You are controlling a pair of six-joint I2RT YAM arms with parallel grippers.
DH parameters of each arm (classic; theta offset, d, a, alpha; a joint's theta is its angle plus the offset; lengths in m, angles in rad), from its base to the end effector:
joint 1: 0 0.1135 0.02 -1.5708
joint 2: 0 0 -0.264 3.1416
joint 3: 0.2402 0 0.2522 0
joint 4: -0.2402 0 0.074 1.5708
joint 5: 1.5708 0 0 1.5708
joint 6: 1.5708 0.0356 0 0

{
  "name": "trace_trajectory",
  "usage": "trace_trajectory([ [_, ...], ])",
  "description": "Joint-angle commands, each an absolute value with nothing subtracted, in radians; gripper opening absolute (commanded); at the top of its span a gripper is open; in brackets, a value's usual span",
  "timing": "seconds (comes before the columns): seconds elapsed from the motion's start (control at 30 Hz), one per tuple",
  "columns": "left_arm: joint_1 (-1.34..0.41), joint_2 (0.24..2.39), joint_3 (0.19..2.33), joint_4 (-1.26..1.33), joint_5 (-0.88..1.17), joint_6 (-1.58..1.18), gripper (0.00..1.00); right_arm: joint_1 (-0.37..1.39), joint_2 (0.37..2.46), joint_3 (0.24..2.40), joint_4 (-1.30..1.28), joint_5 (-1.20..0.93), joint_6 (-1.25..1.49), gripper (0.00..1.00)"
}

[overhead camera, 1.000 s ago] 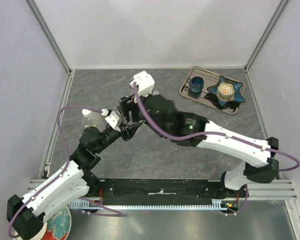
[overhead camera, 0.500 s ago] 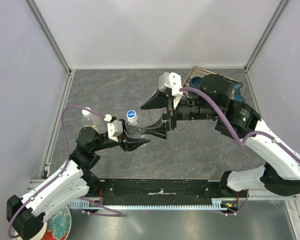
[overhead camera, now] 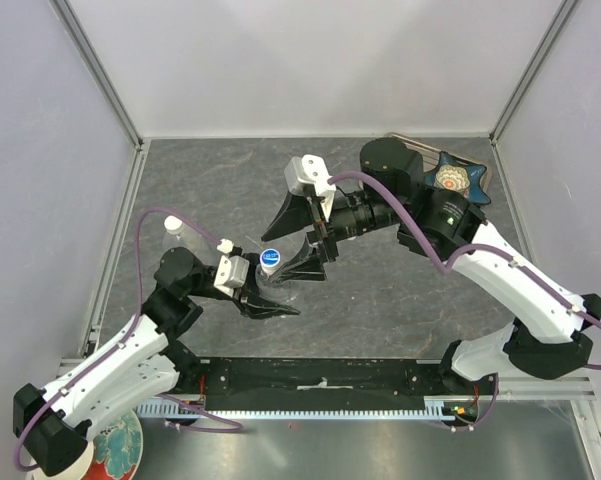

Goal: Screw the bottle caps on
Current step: Screw the bottle cap onto the plastic bottle.

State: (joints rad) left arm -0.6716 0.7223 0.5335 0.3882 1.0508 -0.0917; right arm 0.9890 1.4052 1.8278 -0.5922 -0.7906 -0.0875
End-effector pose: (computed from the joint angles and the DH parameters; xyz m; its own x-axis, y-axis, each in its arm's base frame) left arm 0.1089 -0.1260 0.3192 0.0651 -0.1099 -0.9918 0.9852 -0.1510 0.0814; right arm 0.1288 0.2419 0.5124 -0.0074 -0.1231 -0.9924 -0.9771 -0.2103 0.0334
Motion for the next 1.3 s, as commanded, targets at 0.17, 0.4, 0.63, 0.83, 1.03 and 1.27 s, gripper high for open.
trace_trajectory([
  [0.17, -0.68, 0.723, 0.568, 0.379, 1.086, -0.077, 0.02, 0.966, 1.439, 1.862, -0.534, -0.94, -0.068, 0.64],
  [0.4, -0.68, 0.709, 0.557, 0.382, 1.045, -0.089, 0.02, 0.96, 1.43, 1.804, -0.442, -0.968, -0.017, 0.43],
  [0.63, -0.678, 0.698, 0.551, 0.397, 0.956, -0.106, 0.02, 0.951, 1.422, 1.752, -0.437, -0.933, -0.003, 0.15],
  [0.83, -0.677, 0.692, 0.555, 0.413, 0.757, -0.095, 0.02, 0.931, 1.414, 1.7, -0.511, -0.729, -0.009, 0.0],
  [1.03, -0.675, 0.683, 0.545, 0.431, 0.498, -0.015, 0.02, 0.934, 1.436, 1.664, -0.577, -0.435, 0.057, 0.0],
  [1.27, -0.673, 0.675, 0.528, 0.454, 0.325, 0.064, 0.02, 0.968, 1.489, 1.646, -0.528, -0.186, 0.216, 0.0],
])
